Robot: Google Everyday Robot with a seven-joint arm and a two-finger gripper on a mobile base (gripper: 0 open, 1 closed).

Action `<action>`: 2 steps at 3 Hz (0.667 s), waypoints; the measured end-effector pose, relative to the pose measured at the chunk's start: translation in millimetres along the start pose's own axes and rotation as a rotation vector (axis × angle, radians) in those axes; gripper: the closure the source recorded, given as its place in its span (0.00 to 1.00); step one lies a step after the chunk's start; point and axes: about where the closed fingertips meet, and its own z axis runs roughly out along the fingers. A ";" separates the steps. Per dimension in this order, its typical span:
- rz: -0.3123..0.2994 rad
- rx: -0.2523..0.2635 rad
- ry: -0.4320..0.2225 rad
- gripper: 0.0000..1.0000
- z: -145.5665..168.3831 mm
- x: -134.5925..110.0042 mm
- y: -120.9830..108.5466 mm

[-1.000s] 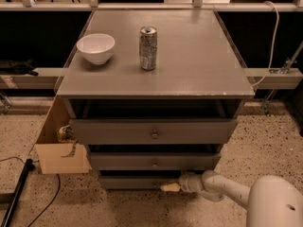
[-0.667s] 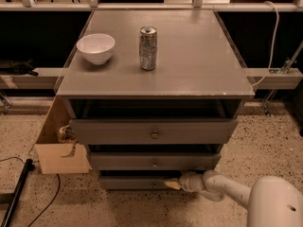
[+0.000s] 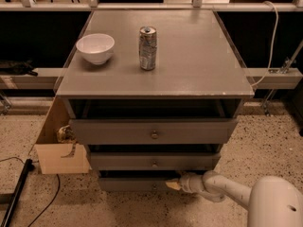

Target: Open bottom drawer

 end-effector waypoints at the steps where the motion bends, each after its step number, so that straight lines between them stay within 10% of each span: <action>1: 0.000 0.000 0.000 1.00 -3.4 -3.3 0.8; 2: 0.028 -0.003 -0.007 1.00 -25.3 3.2 10.5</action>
Offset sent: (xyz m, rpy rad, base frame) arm -0.0799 -0.0449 0.0534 0.0719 0.0568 -0.0779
